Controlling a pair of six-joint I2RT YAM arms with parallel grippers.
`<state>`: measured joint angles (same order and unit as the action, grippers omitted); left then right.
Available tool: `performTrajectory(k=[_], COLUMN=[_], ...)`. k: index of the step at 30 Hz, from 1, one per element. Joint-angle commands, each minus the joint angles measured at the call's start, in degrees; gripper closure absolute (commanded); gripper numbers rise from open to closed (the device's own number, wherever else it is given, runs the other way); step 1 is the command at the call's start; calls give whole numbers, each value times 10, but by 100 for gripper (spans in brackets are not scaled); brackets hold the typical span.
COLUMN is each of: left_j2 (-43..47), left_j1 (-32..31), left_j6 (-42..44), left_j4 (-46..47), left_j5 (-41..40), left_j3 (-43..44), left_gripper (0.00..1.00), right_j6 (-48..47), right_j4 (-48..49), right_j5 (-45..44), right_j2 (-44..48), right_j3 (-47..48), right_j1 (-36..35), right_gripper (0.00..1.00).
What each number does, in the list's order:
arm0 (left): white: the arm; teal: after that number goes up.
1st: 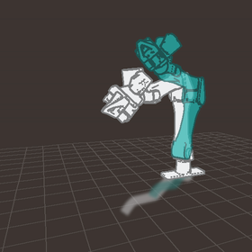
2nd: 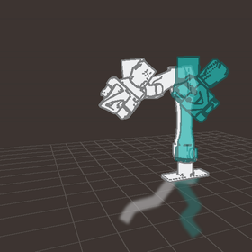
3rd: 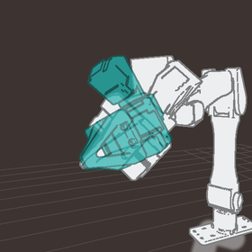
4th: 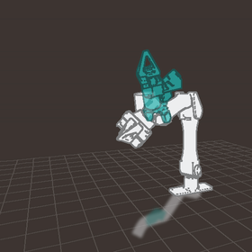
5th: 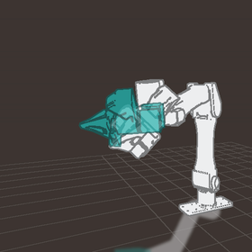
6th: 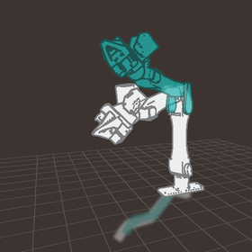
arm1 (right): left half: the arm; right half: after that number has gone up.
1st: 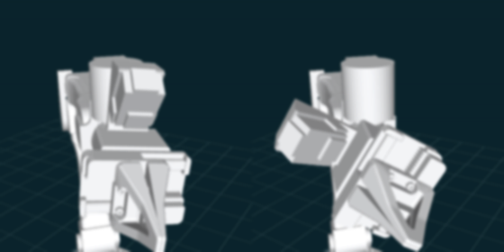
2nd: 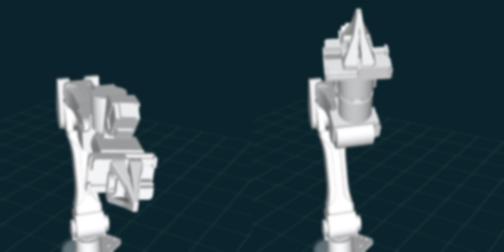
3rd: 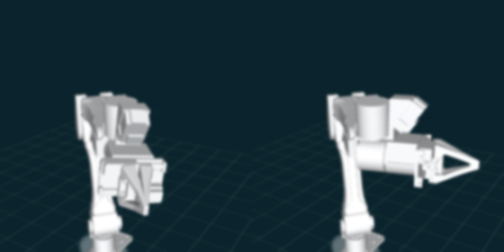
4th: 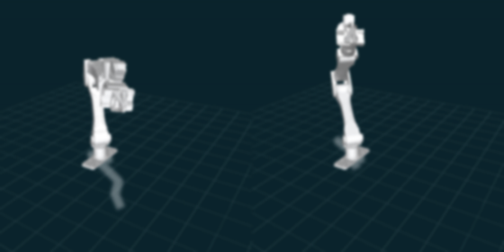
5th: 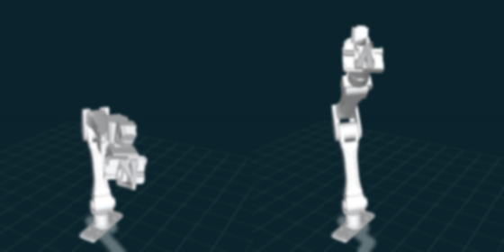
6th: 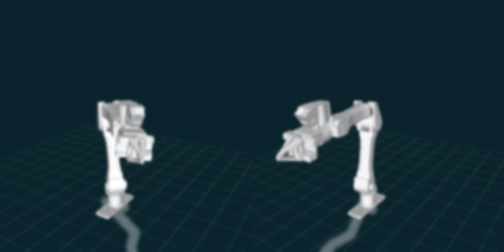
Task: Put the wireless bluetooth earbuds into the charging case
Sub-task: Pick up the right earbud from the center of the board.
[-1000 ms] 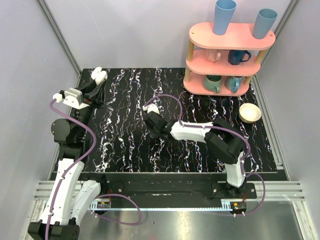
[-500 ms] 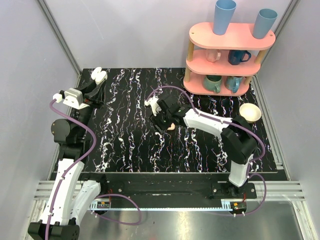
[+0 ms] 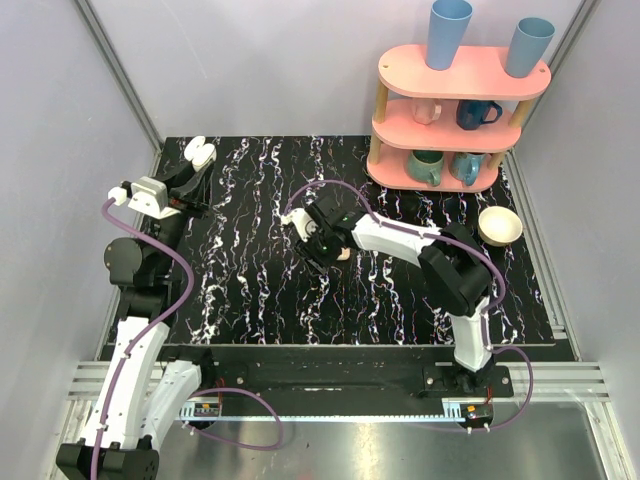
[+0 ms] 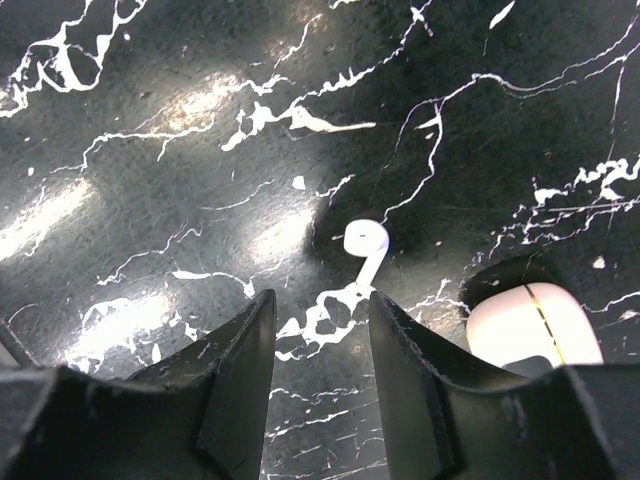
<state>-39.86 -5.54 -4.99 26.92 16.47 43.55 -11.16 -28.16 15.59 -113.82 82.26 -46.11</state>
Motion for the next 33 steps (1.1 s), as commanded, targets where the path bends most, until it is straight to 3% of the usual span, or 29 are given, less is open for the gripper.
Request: performTrajectory(k=[1, 33], left_j2=[2, 0], left_j1=[2, 2], left_j6=[-7, -4], left_j4=[34, 32], left_j5=[11, 9], left_j3=[3, 0], left_gripper=[100, 100], right_j6=[-20, -12], right_j4=[2, 17], right_j5=[-23, -44], right_j2=[-16, -78], right_j3=[40, 67], right_j1=[-1, -1], right_gripper=[51, 58])
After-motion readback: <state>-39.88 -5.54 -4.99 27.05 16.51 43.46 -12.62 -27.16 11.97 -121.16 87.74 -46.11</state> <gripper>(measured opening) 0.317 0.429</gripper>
